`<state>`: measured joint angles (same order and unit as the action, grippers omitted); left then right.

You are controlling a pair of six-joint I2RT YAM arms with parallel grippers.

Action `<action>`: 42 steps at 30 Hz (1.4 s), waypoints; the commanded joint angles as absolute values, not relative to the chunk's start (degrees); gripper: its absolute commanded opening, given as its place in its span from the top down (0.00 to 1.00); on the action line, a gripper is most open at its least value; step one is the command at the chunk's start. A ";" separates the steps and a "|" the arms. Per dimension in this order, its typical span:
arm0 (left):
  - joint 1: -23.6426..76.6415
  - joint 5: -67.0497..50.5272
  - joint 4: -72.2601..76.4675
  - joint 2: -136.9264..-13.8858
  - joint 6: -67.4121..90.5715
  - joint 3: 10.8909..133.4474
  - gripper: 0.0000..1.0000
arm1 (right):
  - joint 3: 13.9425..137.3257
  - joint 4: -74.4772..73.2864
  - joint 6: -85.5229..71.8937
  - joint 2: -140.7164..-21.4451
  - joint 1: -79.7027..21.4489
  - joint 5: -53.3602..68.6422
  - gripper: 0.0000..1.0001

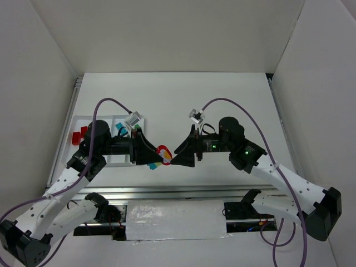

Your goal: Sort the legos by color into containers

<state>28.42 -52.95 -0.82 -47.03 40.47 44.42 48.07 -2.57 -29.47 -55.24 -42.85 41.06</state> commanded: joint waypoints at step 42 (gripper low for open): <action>28.57 -51.42 -4.47 -46.14 35.43 47.54 0.00 | 49.30 8.10 -27.97 -62.22 -45.97 52.20 1.00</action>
<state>28.34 -53.28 -2.39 -46.63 38.13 44.40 46.00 10.39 -32.82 -61.95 -45.74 50.78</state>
